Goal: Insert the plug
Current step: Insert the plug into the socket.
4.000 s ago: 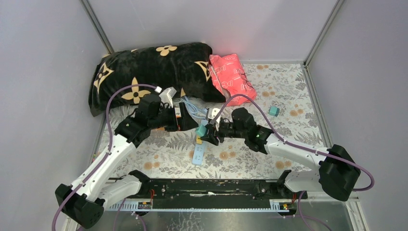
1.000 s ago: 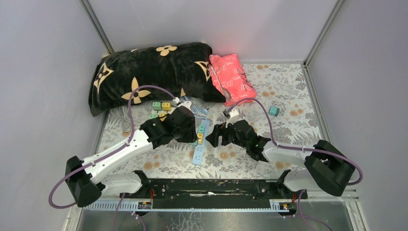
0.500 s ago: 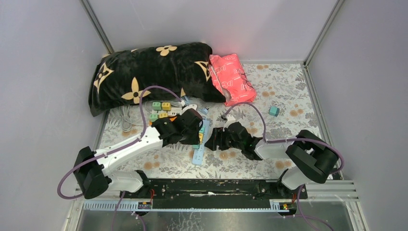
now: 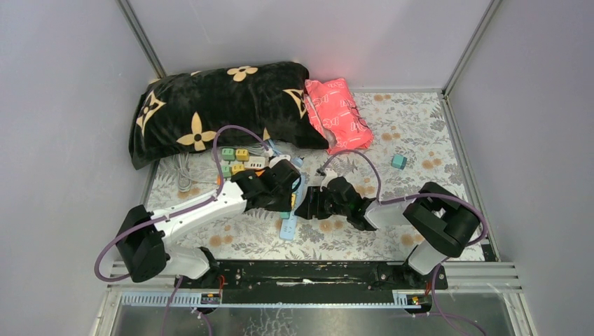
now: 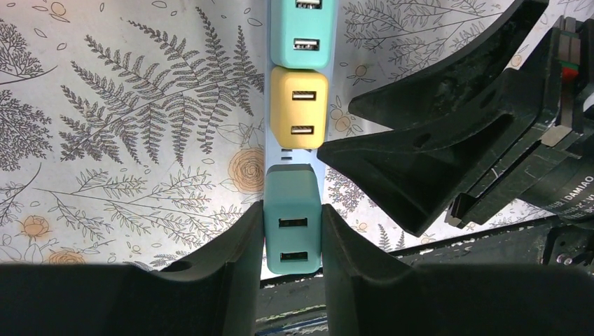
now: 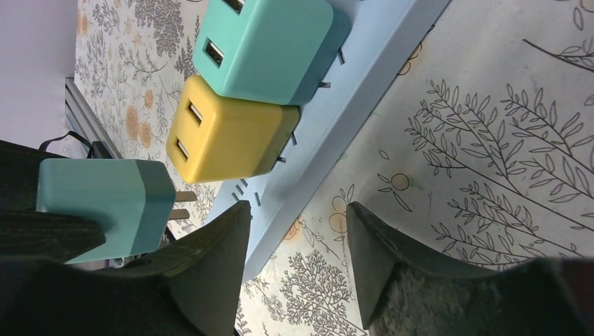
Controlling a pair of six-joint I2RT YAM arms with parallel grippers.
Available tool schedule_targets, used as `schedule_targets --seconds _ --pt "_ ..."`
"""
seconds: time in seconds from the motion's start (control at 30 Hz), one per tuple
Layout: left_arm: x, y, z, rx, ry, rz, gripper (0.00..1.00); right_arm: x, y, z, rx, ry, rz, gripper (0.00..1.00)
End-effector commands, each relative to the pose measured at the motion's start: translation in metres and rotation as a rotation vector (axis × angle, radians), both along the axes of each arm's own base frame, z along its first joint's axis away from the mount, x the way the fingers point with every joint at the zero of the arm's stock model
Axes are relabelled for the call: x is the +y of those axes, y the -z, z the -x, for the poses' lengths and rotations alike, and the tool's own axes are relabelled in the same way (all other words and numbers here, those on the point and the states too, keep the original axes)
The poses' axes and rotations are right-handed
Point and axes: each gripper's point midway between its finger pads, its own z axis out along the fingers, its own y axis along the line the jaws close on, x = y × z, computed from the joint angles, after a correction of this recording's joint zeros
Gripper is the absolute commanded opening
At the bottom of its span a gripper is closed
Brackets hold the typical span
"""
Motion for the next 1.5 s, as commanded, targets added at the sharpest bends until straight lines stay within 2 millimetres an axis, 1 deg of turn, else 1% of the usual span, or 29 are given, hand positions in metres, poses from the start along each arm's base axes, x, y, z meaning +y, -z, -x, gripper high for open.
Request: schedule_targets --seconds 0.0,0.13,0.23,0.27,0.33,0.43,0.7,1.03,1.23,1.47 --pt "0.000 0.006 -0.003 -0.012 -0.004 -0.016 0.00 0.016 -0.016 -0.009 -0.010 -0.015 -0.066 0.59" --pt "0.000 0.010 -0.003 -0.013 0.001 -0.023 0.00 0.018 -0.011 -0.007 0.009 -0.023 -0.061 0.56" --pt "-0.001 0.014 -0.003 -0.002 0.006 -0.033 0.00 0.018 -0.010 -0.008 0.010 -0.026 -0.057 0.54" --pt "-0.002 0.016 -0.003 0.001 0.008 -0.035 0.00 0.017 -0.002 -0.007 0.019 -0.025 -0.038 0.53" --pt "-0.003 0.018 -0.004 0.005 0.011 -0.038 0.00 0.013 0.005 -0.007 0.026 -0.016 -0.016 0.51" --pt "-0.002 0.022 -0.005 0.006 0.010 -0.047 0.00 0.011 0.010 -0.009 0.027 -0.006 0.007 0.48" --pt "-0.002 0.025 -0.009 -0.006 -0.004 -0.053 0.00 0.006 0.021 -0.010 0.023 -0.002 0.084 0.45" --pt "-0.005 0.028 -0.013 -0.028 -0.026 -0.033 0.00 0.006 0.025 -0.010 0.014 -0.004 0.126 0.45" --pt "-0.009 0.026 -0.018 -0.049 -0.025 -0.019 0.00 0.005 0.027 -0.010 0.014 -0.001 0.134 0.45" --pt "-0.007 0.033 -0.014 -0.021 -0.018 -0.037 0.00 0.004 0.026 -0.011 0.011 0.003 0.136 0.45"
